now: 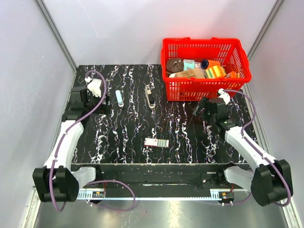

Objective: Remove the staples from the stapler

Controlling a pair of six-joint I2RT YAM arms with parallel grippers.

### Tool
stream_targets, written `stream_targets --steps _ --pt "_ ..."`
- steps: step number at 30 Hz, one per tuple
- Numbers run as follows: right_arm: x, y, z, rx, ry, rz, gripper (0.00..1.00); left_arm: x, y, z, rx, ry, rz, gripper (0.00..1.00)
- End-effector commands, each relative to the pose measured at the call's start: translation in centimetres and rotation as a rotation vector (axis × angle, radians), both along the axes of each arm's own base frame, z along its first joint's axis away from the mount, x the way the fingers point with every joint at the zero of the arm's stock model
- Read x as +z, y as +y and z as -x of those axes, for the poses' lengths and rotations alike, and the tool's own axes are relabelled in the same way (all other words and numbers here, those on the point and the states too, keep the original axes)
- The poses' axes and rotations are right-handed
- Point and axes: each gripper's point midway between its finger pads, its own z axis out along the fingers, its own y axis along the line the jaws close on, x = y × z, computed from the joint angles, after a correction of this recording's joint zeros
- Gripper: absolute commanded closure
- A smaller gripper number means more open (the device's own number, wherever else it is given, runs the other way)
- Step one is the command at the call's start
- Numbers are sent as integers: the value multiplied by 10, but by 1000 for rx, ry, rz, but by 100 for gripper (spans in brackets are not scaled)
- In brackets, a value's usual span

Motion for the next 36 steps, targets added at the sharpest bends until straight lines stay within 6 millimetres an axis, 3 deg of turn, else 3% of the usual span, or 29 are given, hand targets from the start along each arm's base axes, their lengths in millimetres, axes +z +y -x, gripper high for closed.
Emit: stream_targets --steps 1,3,4,7,13,19,26,30,36 --pt "7 5 -12 -4 -13 84 1 -6 -8 -26 -43 -22 16 1" --pt "5 13 -14 8 -11 123 0 -12 -8 -38 -43 -6 18 1" --pt "3 18 -15 15 -8 147 1 -15 -20 -44 -71 6 10 1" --pt "-3 37 -14 48 6 188 1 -19 -28 -63 -84 13 14 1" --pt "-13 54 4 54 21 223 1 -22 -26 -115 52 55 71 1" --pt "-4 67 24 70 -20 247 2 -56 -25 -153 194 169 87 1" --pt "4 91 33 110 -51 328 3 -101 -34 -161 249 269 31 5" --pt "4 107 34 142 -60 356 4 -117 -34 -162 277 291 2 19" --pt "2 117 37 168 -66 364 5 -130 -38 -161 282 309 -12 23"
